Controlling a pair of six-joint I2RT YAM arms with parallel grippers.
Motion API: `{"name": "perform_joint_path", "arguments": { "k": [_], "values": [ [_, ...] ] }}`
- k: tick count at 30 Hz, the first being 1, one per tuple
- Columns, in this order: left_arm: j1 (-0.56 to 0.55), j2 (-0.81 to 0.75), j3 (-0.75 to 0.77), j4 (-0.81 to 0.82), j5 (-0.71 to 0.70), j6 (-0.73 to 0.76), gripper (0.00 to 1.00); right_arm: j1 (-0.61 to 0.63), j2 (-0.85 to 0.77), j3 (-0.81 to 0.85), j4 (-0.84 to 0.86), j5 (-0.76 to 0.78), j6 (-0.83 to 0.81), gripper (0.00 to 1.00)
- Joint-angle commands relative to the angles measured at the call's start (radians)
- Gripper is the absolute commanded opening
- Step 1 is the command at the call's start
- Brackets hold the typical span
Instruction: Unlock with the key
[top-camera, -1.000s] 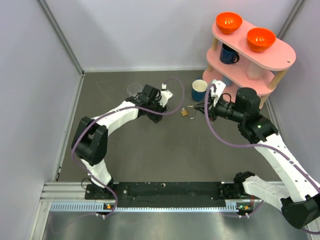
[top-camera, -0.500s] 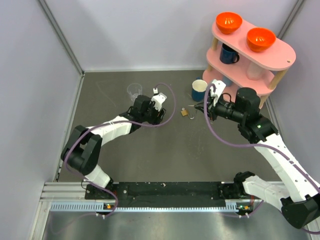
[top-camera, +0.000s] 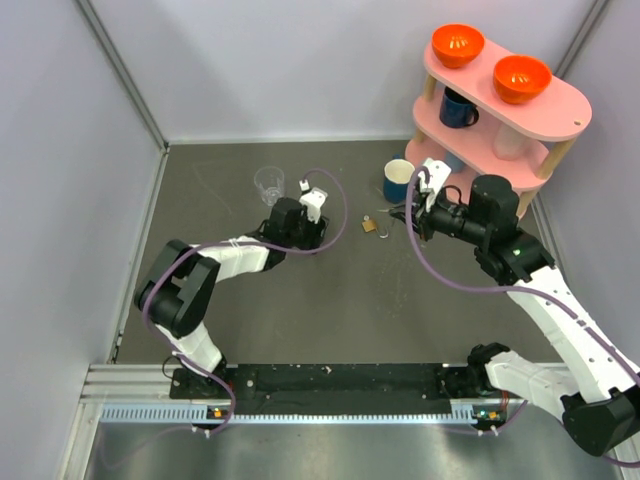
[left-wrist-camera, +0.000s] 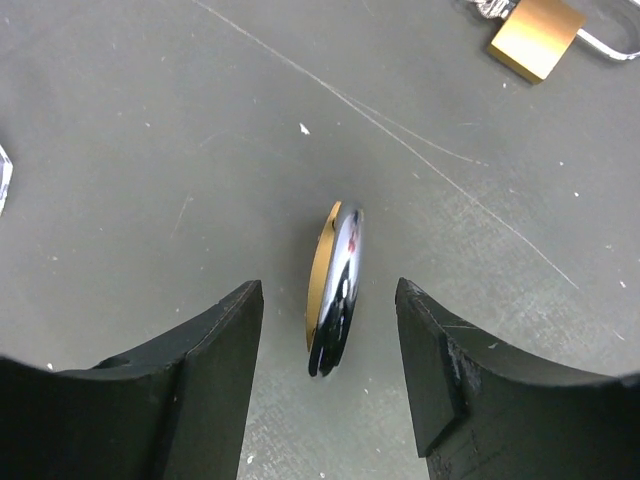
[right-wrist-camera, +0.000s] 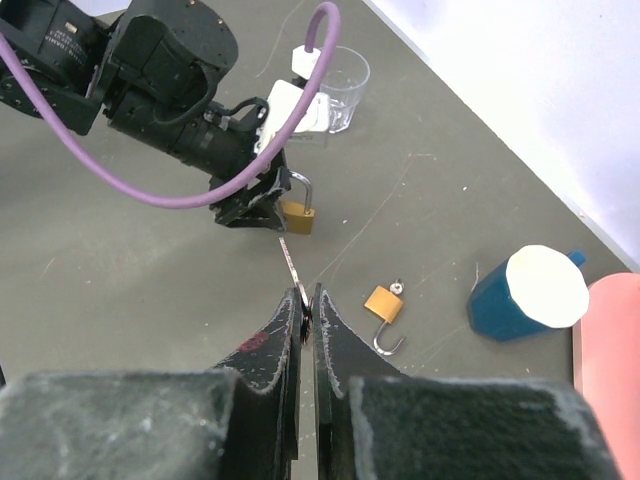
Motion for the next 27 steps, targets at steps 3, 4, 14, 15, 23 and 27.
{"name": "perform_joint_path", "arguments": {
  "k": [3,4,14,15,23,27],
  "values": [
    [0.007,0.009,-0.05,0.168,-0.013,-0.04,0.58,-0.009,0.004,0.005,0.047,0.009,-0.011,0.0],
    [0.008,0.014,-0.049,0.163,-0.011,-0.04,0.57,-0.009,0.004,0.005,0.046,0.01,-0.011,0.0],
    [0.007,0.064,-0.033,0.18,0.015,-0.04,0.5,-0.009,0.007,0.005,0.046,0.015,-0.011,0.0],
    [0.008,0.069,-0.032,0.182,0.014,-0.04,0.5,-0.009,0.007,0.005,0.046,0.015,-0.011,0.0],
    [0.008,0.08,-0.041,0.218,0.0,-0.04,0.33,-0.009,0.011,0.005,0.047,0.015,-0.014,0.0],
    [0.007,0.084,-0.029,0.203,0.02,-0.035,0.21,-0.009,0.011,0.004,0.049,0.015,-0.016,0.0]
  ]
}}
